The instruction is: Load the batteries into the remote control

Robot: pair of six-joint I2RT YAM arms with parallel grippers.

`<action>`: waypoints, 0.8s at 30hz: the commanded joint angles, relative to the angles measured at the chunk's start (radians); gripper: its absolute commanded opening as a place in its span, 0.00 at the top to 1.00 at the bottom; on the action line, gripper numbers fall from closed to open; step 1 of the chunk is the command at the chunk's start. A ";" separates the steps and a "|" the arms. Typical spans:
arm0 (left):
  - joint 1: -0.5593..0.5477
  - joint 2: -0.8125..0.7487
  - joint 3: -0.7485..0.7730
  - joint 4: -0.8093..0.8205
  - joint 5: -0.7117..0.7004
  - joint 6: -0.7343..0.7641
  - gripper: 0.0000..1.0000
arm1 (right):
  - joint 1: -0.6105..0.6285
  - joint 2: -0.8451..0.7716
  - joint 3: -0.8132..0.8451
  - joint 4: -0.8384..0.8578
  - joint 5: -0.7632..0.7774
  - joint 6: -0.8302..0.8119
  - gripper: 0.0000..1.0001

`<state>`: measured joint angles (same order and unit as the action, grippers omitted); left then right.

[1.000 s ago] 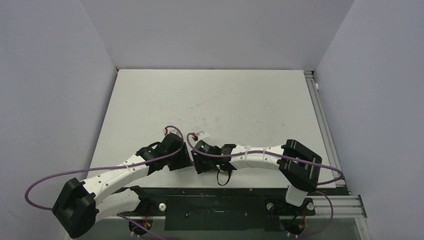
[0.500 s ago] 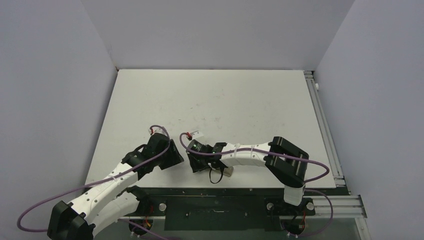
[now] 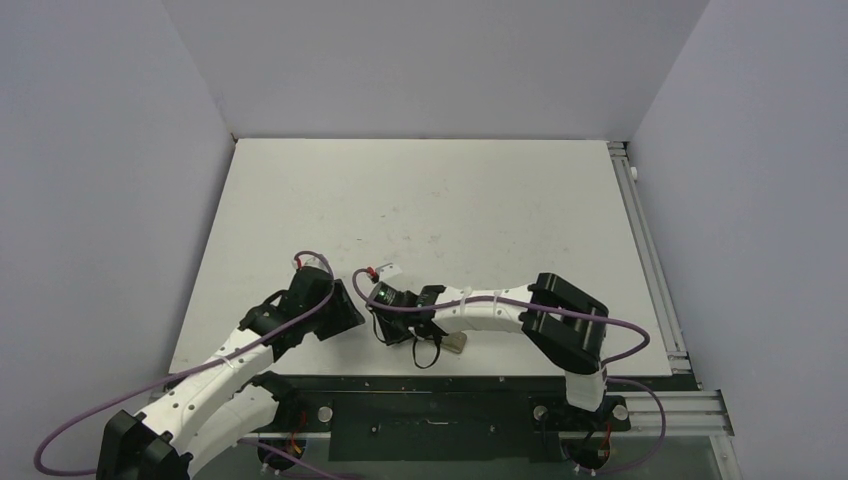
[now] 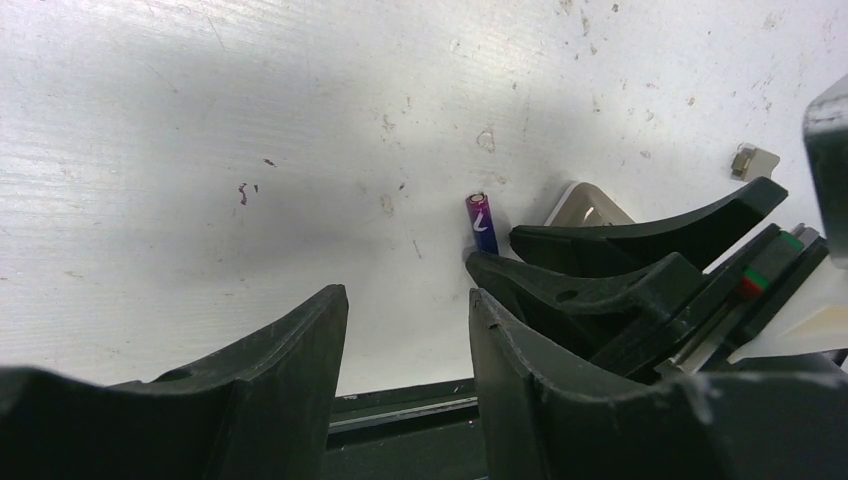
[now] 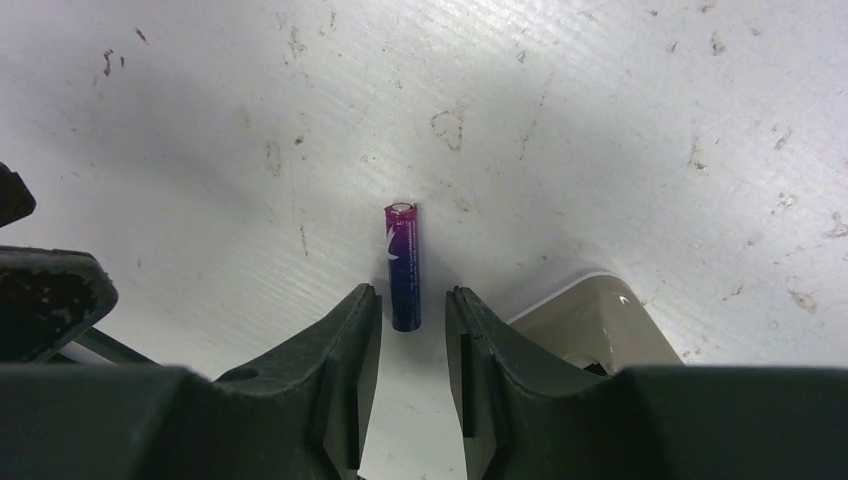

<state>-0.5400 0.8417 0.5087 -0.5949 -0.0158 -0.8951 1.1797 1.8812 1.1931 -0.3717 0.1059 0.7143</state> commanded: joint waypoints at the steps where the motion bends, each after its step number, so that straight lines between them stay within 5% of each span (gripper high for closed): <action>1: 0.011 -0.025 0.001 0.000 0.011 0.008 0.55 | 0.022 0.029 0.048 -0.029 0.050 -0.016 0.70; 15: 0.015 -0.024 -0.002 0.010 0.016 0.016 0.55 | 0.064 0.087 0.091 -0.112 0.137 -0.012 0.76; 24: 0.015 -0.029 -0.006 0.011 0.016 0.015 0.55 | 0.069 0.087 0.085 -0.114 0.132 -0.006 0.91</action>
<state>-0.5327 0.8284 0.5026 -0.5941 -0.0051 -0.8864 1.2388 1.9423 1.2774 -0.4484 0.2234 0.6987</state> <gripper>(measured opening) 0.451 0.113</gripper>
